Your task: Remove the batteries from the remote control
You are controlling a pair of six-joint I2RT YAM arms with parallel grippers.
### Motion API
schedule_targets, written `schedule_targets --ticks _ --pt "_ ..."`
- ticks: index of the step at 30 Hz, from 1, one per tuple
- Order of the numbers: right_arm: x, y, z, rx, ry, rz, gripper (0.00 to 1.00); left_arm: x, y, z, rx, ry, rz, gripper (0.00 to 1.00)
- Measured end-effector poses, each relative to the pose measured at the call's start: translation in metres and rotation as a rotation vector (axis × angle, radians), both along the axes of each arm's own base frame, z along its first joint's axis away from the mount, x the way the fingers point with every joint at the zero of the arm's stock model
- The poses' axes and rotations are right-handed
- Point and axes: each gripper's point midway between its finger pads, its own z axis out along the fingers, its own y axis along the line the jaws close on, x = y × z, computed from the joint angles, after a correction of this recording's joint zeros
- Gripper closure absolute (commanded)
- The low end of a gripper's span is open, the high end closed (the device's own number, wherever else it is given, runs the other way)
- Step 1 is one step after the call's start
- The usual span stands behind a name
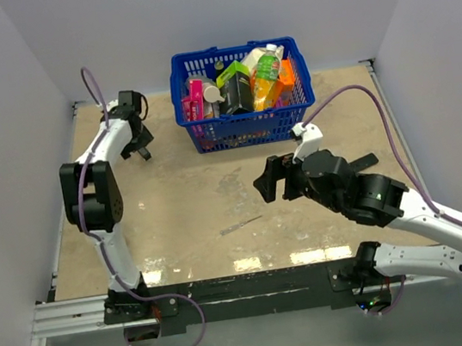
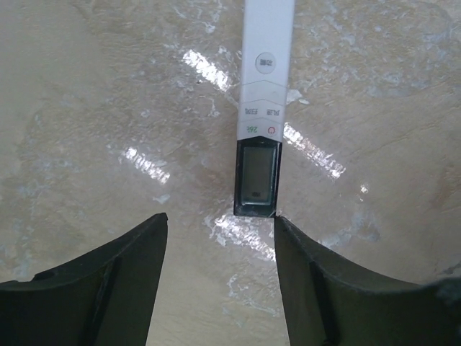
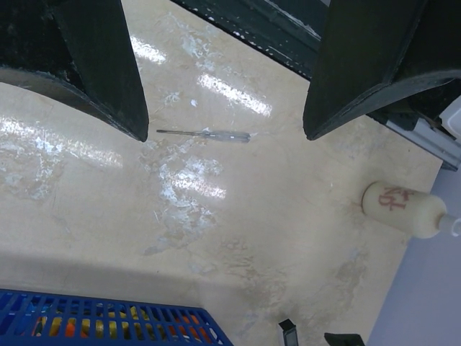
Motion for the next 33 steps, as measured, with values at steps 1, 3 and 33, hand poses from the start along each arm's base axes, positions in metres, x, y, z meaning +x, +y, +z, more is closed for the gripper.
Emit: schedule_targets --ticks 1,3,33 --pt "0.000 0.002 -0.002 -0.005 0.003 0.005 0.09 0.003 -0.001 -0.004 -0.003 0.003 -0.002 0.33" --pt "0.001 0.004 -0.006 -0.019 0.010 0.012 0.10 0.009 -0.003 -0.010 -0.009 0.007 -0.006 0.33" --pt "-0.002 0.005 -0.013 -0.007 -0.013 0.043 0.10 -0.006 -0.018 -0.061 -0.125 0.133 -0.144 0.96"
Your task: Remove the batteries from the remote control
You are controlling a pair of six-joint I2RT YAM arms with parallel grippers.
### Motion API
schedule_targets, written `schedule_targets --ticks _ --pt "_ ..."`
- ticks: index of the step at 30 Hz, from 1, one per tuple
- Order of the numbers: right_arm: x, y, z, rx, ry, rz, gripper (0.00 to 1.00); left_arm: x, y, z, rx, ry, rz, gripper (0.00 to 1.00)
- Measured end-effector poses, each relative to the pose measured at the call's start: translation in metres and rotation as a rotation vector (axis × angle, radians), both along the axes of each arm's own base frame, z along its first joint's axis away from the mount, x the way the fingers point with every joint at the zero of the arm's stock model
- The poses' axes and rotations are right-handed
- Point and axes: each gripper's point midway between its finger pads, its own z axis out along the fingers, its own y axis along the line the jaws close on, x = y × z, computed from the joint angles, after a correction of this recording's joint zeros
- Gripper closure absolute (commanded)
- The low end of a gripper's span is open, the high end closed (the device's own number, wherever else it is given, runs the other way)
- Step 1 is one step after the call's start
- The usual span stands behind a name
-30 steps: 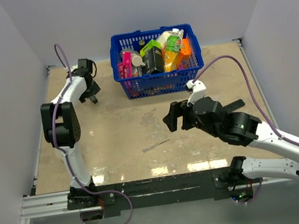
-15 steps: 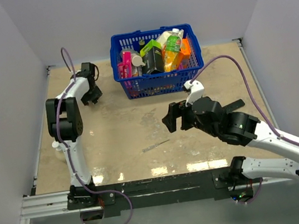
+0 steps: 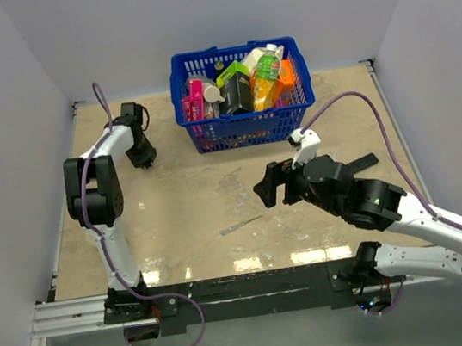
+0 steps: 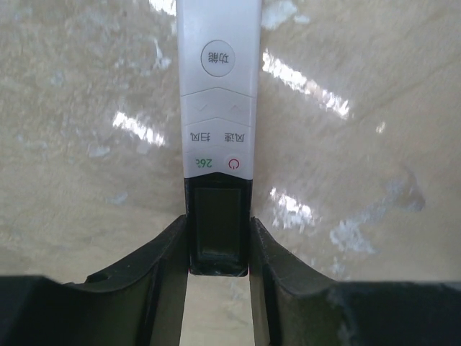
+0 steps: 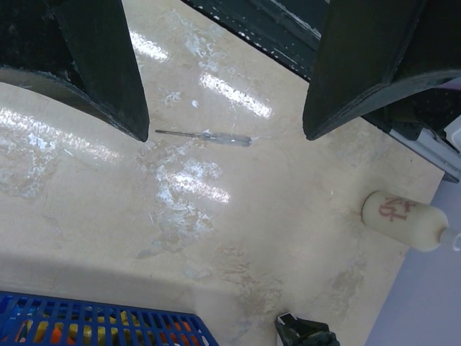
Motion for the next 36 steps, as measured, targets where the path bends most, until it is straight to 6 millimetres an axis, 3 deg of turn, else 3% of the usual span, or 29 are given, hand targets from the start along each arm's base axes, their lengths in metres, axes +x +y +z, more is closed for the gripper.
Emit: schedule_targets --ticks 2,9,11,19,29,36 --pt "-0.001 0.000 -0.002 0.007 0.005 0.002 0.10 -0.011 -0.003 0.004 -0.019 0.006 -0.008 1.00" --pt "-0.002 0.005 0.000 0.040 0.011 0.012 0.10 -0.056 -0.021 0.030 -0.133 -0.025 -0.059 1.00" --pt "-0.002 0.008 0.003 0.063 0.007 0.012 0.10 -0.073 -0.030 0.042 -0.184 -0.043 -0.087 1.00" --pt "-0.003 0.019 0.009 0.161 0.001 0.028 0.11 -0.106 -0.059 0.092 -0.330 -0.173 -0.233 1.00" --pt "-0.004 0.045 0.023 0.367 -0.017 0.081 0.10 -0.183 -0.114 0.136 -0.569 -0.286 -0.473 1.00" --pt "0.004 0.072 0.024 0.340 -0.059 0.155 0.08 -0.232 -0.153 0.164 -0.784 -0.354 -0.666 1.00"
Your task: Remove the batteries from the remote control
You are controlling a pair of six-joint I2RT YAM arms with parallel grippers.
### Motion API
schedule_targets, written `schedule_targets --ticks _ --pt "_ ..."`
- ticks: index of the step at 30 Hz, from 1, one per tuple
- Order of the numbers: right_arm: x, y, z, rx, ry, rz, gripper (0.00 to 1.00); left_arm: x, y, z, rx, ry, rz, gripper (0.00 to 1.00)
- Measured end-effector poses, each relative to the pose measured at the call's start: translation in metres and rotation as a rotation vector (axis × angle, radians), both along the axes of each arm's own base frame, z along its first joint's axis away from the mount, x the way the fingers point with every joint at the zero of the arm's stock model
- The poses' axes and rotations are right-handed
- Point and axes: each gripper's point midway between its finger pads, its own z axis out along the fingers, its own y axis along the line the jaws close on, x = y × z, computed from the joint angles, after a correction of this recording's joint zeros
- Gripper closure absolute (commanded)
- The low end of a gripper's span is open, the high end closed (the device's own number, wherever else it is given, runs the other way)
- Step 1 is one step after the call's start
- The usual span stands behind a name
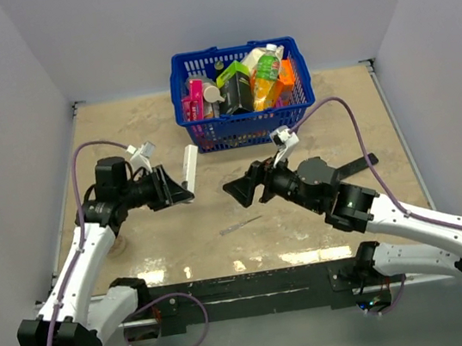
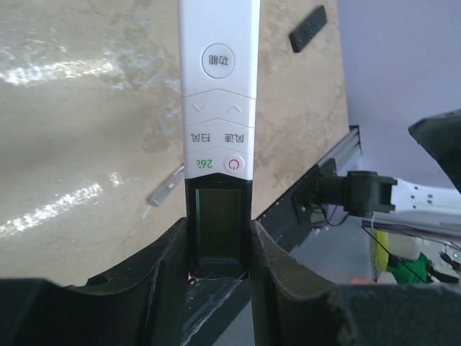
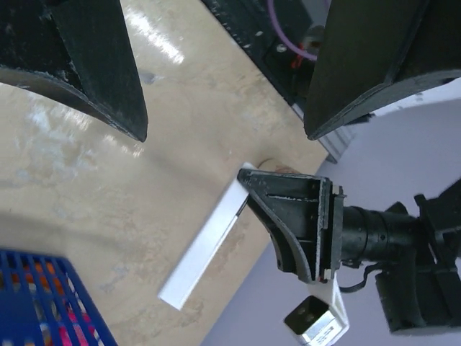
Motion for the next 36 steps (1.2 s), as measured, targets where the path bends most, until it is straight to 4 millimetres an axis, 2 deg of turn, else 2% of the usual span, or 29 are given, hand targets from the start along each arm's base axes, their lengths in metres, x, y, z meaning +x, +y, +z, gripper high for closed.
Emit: schedule_targets --ticks 4,8,11,13,18,23,29,36 --pt "0.006 0.001 0.013 -0.113 -0.242 0.052 0.05 -0.013 -0.007 0.009 -0.053 0.005 -0.048 1.00" --pt "0.017 -0.008 0.028 -0.259 -0.537 0.052 0.05 -0.023 -0.011 0.004 -0.073 0.078 -0.075 1.00" --pt "0.019 -0.008 0.031 -0.338 -0.664 0.075 0.07 -0.030 -0.015 0.005 -0.108 0.115 -0.102 1.00" --pt "0.021 -0.006 0.033 -0.342 -0.689 0.073 0.10 -0.035 -0.019 0.008 -0.149 0.123 -0.131 1.00" --pt "0.041 -0.005 0.024 -0.195 -0.417 -0.088 0.12 -0.049 -0.028 0.014 -0.254 0.145 -0.197 1.00" --pt "0.045 0.002 0.025 0.015 -0.150 -0.148 0.11 -0.054 -0.031 0.024 -0.295 0.127 -0.240 1.00" --pt "0.041 0.029 0.012 0.190 0.103 -0.106 0.14 -0.057 -0.032 0.026 -0.306 0.123 -0.263 1.00" --pt "0.034 0.049 0.000 0.265 0.233 -0.052 0.17 -0.062 -0.033 0.030 -0.324 0.111 -0.289 1.00"
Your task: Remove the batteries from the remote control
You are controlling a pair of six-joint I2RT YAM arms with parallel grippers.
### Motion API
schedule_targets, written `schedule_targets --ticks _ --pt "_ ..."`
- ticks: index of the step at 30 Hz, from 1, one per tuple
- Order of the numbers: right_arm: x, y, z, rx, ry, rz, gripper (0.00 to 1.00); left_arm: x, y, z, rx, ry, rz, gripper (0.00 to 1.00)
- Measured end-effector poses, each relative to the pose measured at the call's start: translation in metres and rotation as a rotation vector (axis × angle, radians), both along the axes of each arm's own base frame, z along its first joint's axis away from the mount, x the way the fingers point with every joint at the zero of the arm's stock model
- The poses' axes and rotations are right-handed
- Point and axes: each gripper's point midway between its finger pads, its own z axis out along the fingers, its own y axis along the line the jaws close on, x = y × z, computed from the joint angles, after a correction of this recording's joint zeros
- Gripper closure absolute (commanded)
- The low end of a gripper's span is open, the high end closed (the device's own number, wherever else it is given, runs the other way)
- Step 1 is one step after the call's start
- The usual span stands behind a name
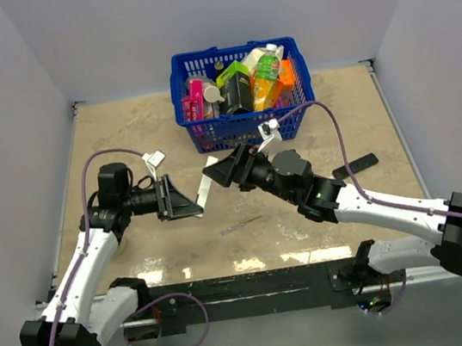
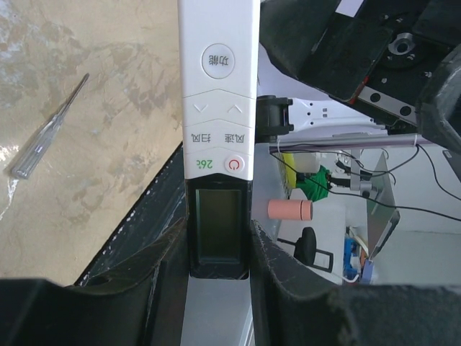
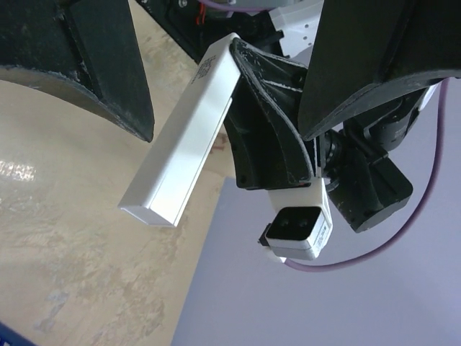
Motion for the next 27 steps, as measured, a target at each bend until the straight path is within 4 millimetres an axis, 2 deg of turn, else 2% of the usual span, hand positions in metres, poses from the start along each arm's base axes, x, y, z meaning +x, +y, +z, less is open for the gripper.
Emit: schedule_targets --ticks 12,15,21,22,24,25,27 --pt "-0.010 0.013 -0.025 0.048 0.057 0.073 0.19 -0.003 -0.002 0.012 -0.047 -0.028 -0.029 1.00" --pt "-0.009 0.017 -0.027 0.065 0.048 0.090 0.23 -0.003 -0.003 0.014 -0.055 -0.035 -0.032 1.00" --pt "-0.008 0.029 -0.024 0.123 0.007 0.148 0.41 -0.005 -0.003 0.015 -0.075 -0.033 -0.038 1.00" --pt "-0.009 0.031 -0.023 0.134 -0.004 0.159 0.51 -0.006 -0.004 0.016 -0.079 -0.037 -0.039 1.00" --pt "-0.011 0.033 -0.021 0.152 -0.026 0.182 0.62 -0.007 -0.004 0.020 -0.084 -0.055 -0.041 1.00" --pt "-0.012 0.034 -0.019 0.160 -0.036 0.187 0.72 -0.007 -0.004 0.021 -0.089 -0.065 -0.045 1.00" --pt "-0.013 0.035 -0.013 0.185 -0.048 0.201 0.81 -0.009 -0.004 0.024 -0.097 -0.086 -0.056 1.00"
